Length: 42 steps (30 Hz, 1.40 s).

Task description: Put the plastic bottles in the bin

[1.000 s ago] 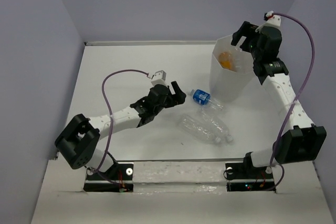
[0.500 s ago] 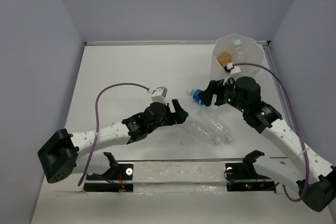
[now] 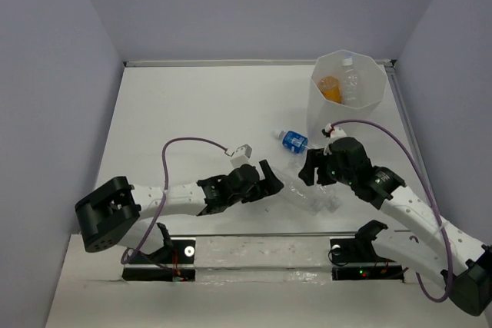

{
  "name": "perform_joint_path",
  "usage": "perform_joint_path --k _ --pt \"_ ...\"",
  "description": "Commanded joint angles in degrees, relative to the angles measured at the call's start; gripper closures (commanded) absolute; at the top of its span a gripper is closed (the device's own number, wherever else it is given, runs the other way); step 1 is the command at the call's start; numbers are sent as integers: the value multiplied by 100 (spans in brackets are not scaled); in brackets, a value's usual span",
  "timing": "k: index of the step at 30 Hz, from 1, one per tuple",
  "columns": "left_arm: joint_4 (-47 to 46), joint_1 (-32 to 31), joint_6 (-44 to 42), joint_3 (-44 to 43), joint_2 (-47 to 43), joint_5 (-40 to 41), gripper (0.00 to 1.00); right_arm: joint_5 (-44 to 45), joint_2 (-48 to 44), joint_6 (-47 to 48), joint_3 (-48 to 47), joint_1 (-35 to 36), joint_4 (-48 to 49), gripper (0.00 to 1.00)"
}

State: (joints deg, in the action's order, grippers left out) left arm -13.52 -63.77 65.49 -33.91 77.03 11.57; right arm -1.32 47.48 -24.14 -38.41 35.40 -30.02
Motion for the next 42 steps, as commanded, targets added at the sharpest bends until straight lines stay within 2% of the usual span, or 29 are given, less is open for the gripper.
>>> perform_joint_path --k 1,7,13,18,23,27,34,37,42 --pt "-309 -48 481 -159 232 231 1 887 392 -249 0 55 49 20" --pt "-309 -48 587 -326 488 451 1 1424 1025 -346 71 55 330 8" --pt "-300 -48 464 -608 822 548 1 1635 1710 -320 -52 55 488 3" --pt "-169 -31 350 -748 971 1013 1 1249 2291 -144 -298 55 567 4" --pt "16 5 253 -837 1068 1268 1 573 2485 -152 -193 116 979 18" --pt "77 22 236 -678 1015 1497 1 370 2388 -319 -17 248 1235 23" --pt "77 31 280 -441 1129 1558 1 176 2888 -381 -87 555 1622 19" --pt "113 31 253 -415 1182 1646 12 176 2960 -477 -149 687 1841 19" --pt "148 40 253 -230 1068 1752 33 237 2793 -521 -175 802 2035 37"
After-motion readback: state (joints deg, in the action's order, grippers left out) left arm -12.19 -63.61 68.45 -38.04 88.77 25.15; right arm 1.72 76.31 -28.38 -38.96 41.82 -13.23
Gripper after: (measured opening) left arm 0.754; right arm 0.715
